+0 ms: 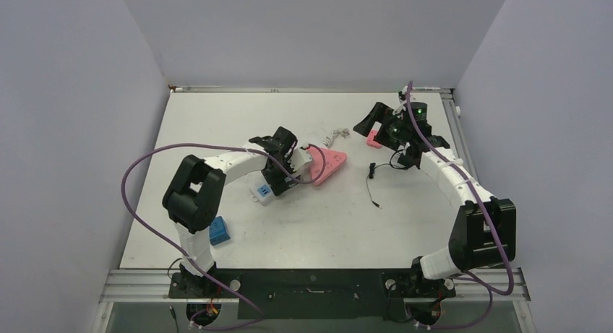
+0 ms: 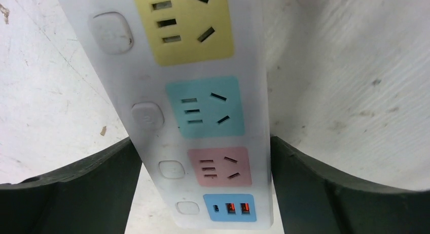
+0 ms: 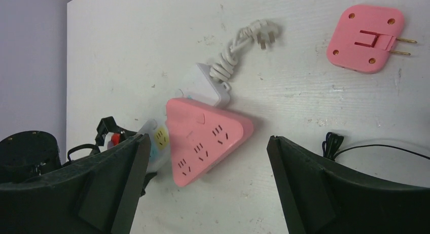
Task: Insert the plug
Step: Move the socket to the center of the board.
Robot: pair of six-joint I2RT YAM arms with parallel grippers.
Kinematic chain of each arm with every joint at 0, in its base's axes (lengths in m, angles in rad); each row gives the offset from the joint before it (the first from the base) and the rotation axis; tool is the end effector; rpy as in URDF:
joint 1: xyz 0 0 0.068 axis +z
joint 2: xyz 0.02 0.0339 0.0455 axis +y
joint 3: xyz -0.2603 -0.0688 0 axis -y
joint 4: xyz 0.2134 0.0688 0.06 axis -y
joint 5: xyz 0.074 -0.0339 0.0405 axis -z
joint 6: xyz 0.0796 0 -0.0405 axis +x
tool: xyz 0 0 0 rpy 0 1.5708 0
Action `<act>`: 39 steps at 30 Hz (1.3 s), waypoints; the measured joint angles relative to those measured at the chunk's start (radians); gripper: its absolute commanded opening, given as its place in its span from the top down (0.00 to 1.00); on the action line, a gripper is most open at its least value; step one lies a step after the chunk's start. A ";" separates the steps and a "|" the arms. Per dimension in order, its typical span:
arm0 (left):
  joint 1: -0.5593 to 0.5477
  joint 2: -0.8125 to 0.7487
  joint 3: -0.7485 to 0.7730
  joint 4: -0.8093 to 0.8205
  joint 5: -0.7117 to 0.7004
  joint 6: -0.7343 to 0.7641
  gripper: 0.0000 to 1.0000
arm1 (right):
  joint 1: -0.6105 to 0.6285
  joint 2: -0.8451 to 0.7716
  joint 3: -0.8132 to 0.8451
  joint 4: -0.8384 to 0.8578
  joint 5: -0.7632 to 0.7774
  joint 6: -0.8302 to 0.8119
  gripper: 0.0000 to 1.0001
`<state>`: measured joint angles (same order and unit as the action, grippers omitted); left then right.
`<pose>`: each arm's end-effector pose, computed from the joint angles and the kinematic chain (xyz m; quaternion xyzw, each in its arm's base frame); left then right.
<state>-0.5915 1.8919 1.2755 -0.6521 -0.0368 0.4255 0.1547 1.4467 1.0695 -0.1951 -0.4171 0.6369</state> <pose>0.2977 -0.1965 0.1395 0.4788 0.8647 0.0056 0.1515 0.3227 0.0830 0.2695 0.1088 0.8577 0.3483 0.3621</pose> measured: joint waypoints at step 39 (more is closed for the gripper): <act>0.200 -0.084 0.230 -0.142 0.231 0.323 0.04 | 0.018 0.082 0.061 -0.071 0.222 -0.087 0.10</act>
<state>-0.3916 1.8084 1.5051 -0.7937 0.1944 0.7486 0.1726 1.5284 1.1309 -0.2665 -0.1955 0.5495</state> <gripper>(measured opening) 0.963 0.898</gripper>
